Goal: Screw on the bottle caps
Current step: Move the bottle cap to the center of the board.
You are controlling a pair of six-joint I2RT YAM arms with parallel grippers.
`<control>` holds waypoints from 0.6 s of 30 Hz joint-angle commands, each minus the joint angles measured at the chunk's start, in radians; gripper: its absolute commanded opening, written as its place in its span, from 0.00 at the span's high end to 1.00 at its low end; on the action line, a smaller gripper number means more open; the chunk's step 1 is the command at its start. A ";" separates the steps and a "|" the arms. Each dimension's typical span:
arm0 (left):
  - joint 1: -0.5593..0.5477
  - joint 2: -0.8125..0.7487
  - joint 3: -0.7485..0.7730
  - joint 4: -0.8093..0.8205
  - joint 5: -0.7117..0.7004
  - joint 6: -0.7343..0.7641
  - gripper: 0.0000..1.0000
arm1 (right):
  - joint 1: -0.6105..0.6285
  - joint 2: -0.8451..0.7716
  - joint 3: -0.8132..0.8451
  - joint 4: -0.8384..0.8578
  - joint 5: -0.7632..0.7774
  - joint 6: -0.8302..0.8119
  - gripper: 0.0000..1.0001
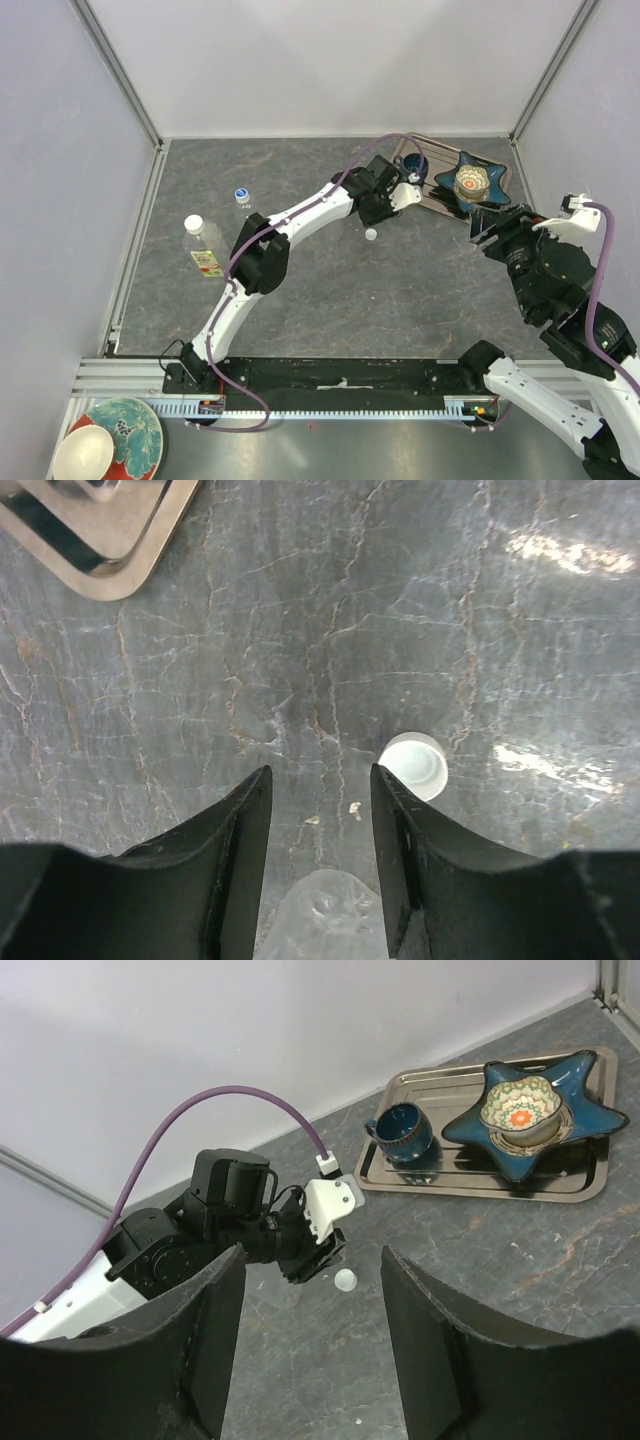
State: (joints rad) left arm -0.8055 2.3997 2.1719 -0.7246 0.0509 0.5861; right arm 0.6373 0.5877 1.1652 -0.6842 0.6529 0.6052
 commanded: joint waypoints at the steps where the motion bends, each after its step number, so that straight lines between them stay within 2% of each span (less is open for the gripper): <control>1: 0.019 0.029 0.042 0.031 -0.011 0.061 0.48 | -0.001 0.012 -0.016 0.049 -0.027 -0.013 0.36; 7: 0.019 0.052 0.043 -0.004 -0.003 0.087 0.43 | -0.002 0.008 -0.016 0.049 -0.038 -0.019 0.35; 18: 0.006 0.058 0.037 -0.007 0.021 0.058 0.43 | -0.002 0.001 -0.019 0.051 -0.045 -0.033 0.35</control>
State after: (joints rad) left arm -0.7898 2.4493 2.1742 -0.7311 0.0547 0.6250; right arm 0.6373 0.5949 1.1503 -0.6613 0.6209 0.5926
